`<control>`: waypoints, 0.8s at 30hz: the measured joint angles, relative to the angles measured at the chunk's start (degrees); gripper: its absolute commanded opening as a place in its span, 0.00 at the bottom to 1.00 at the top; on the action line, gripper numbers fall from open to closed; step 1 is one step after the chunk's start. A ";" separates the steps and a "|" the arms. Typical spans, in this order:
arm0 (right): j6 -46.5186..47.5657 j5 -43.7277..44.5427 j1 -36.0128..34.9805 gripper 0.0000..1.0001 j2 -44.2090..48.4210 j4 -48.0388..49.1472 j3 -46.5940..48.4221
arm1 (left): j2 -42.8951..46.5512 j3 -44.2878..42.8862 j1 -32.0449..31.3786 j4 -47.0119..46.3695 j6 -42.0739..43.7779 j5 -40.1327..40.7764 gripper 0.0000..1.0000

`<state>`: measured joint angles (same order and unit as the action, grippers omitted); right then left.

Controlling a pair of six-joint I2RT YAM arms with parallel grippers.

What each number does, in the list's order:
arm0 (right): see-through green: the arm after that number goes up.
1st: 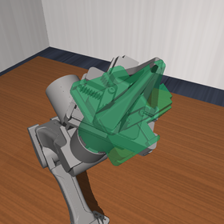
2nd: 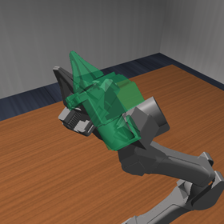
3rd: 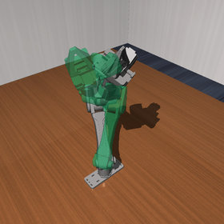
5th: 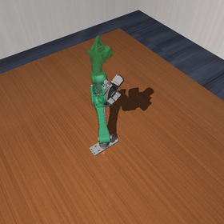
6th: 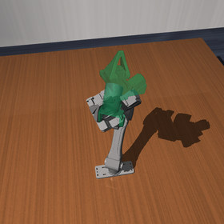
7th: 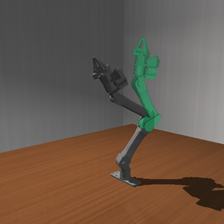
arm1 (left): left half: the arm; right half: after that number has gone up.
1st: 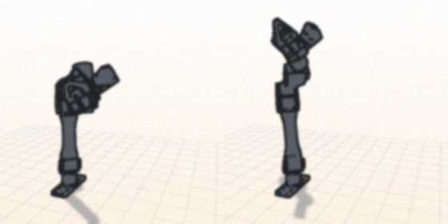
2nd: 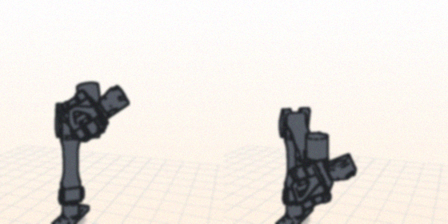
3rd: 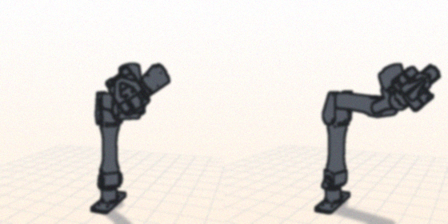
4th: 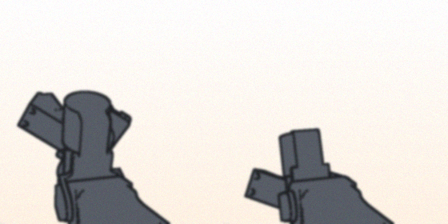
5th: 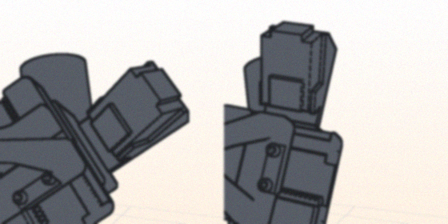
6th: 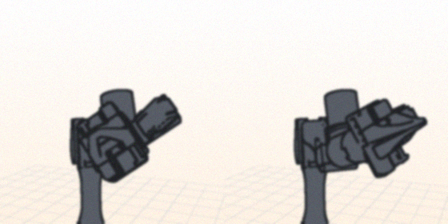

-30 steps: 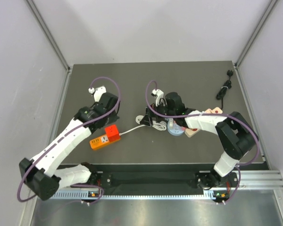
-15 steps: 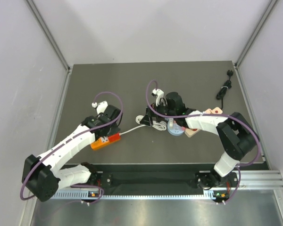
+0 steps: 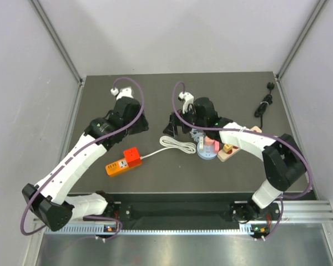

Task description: Insert the plug

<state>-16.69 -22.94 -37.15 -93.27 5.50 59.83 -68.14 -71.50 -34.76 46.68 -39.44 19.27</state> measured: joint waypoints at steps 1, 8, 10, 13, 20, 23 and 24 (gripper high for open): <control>0.00 0.33 0.00 1.00 0.42 -0.94 1.57 | -0.33 -1.33 0.00 -1.01 1.68 -1.64 0.59; -0.02 8.50 0.07 1.00 8.94 -13.77 9.42 | -3.54 -4.48 0.00 -14.71 9.86 -12.57 0.98; 0.00 11.50 0.20 1.00 10.49 -17.35 12.66 | -4.90 -5.22 0.00 -17.20 11.65 -15.47 0.98; 0.13 15.02 0.63 1.00 13.03 -20.72 14.64 | -6.80 -7.39 0.00 -19.37 14.34 -18.75 0.98; -2.03 17.42 1.22 1.00 19.91 -25.27 13.11 | -6.27 -6.01 0.00 -24.98 19.28 -22.99 0.98; -3.45 19.15 1.79 1.00 24.83 -25.97 10.25 | -5.14 -3.45 0.00 -25.68 21.77 -23.82 0.98; -3.63 19.80 2.08 1.00 26.51 -26.29 9.46 | -4.83 -2.82 0.00 -25.66 22.49 -23.74 0.98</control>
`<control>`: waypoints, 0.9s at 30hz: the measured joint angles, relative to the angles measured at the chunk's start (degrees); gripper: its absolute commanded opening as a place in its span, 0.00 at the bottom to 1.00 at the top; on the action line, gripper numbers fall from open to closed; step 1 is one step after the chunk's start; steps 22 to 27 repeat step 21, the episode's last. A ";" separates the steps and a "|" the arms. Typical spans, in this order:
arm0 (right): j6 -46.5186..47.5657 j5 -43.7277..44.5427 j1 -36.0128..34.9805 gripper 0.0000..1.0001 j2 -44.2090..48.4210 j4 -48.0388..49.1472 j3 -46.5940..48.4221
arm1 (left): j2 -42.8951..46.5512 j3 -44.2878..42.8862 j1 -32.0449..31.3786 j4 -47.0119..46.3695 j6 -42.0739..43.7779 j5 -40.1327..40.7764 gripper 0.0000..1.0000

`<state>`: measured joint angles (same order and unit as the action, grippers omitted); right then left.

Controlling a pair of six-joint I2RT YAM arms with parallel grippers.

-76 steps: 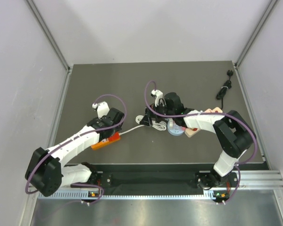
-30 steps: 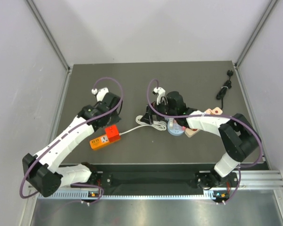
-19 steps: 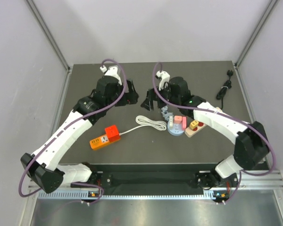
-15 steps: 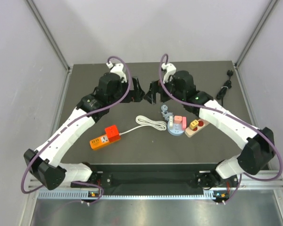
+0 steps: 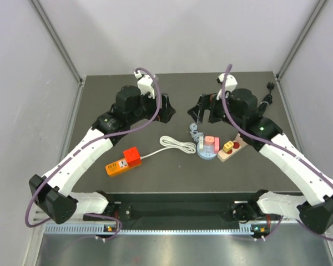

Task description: Insert the plug

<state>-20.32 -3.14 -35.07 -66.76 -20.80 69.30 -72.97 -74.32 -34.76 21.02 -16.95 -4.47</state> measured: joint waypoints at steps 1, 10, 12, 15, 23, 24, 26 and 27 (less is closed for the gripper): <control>-0.31 0.46 0.22 1.00 1.51 -0.22 -0.46 | 0.13 0.39 0.00 0.02 0.48 0.11 0.99; -0.31 4.72 1.68 1.00 8.15 0.00 -2.03 | 1.40 2.54 0.02 -1.88 1.88 -0.92 0.99; -0.28 5.44 1.97 1.00 8.09 -0.09 -2.34 | 2.08 3.30 0.02 -3.52 1.62 -1.16 0.99; -0.31 6.16 2.10 1.00 8.15 0.31 -3.34 | 3.61 4.61 0.02 -5.51 1.14 -1.36 0.99; -0.31 6.21 2.27 1.00 8.15 1.42 -4.92 | 5.25 4.63 0.07 -7.61 0.59 -0.61 0.99; -0.31 6.21 2.27 1.00 8.15 1.42 -4.92 | 5.25 4.63 0.07 -7.61 0.59 -0.61 0.99; -0.31 6.21 2.27 1.00 8.15 1.42 -4.92 | 5.25 4.63 0.07 -7.61 0.59 -0.61 0.99; -0.31 6.21 2.27 1.00 8.15 1.42 -4.92 | 5.25 4.63 0.07 -7.61 0.59 -0.61 0.99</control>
